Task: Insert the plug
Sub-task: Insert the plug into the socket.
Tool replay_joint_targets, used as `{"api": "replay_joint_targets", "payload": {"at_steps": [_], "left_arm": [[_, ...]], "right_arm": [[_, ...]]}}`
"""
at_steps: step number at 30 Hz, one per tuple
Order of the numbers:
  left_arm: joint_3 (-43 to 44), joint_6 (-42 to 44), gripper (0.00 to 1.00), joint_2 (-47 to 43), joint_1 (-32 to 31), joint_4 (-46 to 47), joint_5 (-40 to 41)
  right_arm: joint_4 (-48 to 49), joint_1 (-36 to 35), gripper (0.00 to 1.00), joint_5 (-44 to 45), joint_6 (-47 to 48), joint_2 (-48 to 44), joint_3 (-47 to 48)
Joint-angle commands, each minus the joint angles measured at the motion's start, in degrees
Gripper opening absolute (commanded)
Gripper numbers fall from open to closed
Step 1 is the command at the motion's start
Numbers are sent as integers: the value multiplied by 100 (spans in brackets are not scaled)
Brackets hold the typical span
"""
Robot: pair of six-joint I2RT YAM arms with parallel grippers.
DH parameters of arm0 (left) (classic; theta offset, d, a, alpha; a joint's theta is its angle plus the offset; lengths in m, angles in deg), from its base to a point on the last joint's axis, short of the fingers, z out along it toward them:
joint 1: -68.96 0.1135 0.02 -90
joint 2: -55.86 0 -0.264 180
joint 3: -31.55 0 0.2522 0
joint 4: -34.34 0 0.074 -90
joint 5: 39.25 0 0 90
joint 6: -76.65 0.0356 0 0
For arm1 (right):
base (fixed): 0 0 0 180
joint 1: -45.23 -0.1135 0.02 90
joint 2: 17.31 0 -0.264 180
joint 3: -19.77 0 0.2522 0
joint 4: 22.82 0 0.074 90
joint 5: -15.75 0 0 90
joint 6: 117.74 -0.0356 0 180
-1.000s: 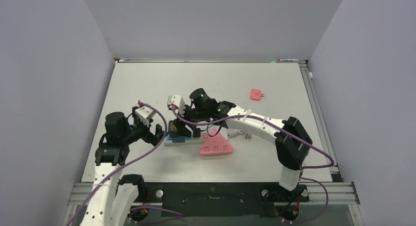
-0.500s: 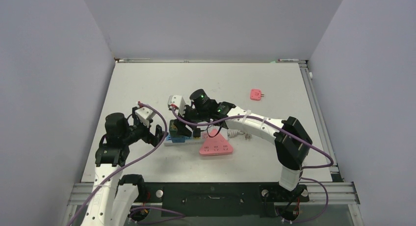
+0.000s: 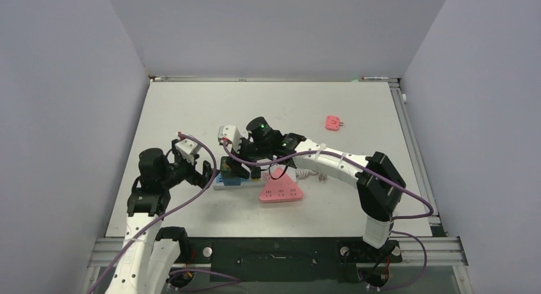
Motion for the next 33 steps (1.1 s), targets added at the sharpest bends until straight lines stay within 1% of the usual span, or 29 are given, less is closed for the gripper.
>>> {"api": "replay_joint_targets", "payload": {"at_steps": [1, 7, 12, 16, 20, 33], "left_arm": [[-245, -530, 96, 19, 8, 1035, 292], [-605, -948, 96, 84, -21, 2058, 604], [-514, -1252, 96, 80, -24, 2332, 16], [-501, -1202, 96, 106, -27, 2255, -205], [-536, -832, 96, 157, -47, 1917, -171], [-605, 3, 98, 376, -162, 1277, -138]], "right_arm": [[-70, -54, 10, 113, 191, 157, 109], [-157, -76, 10, 101, 231, 210, 226], [-266, -98, 10, 102, 276, 251, 311], [-261, -107, 10, 94, 273, 257, 331], [-285, -109, 10, 89, 286, 269, 327], [-279, -105, 10, 89, 298, 330, 293]]}}
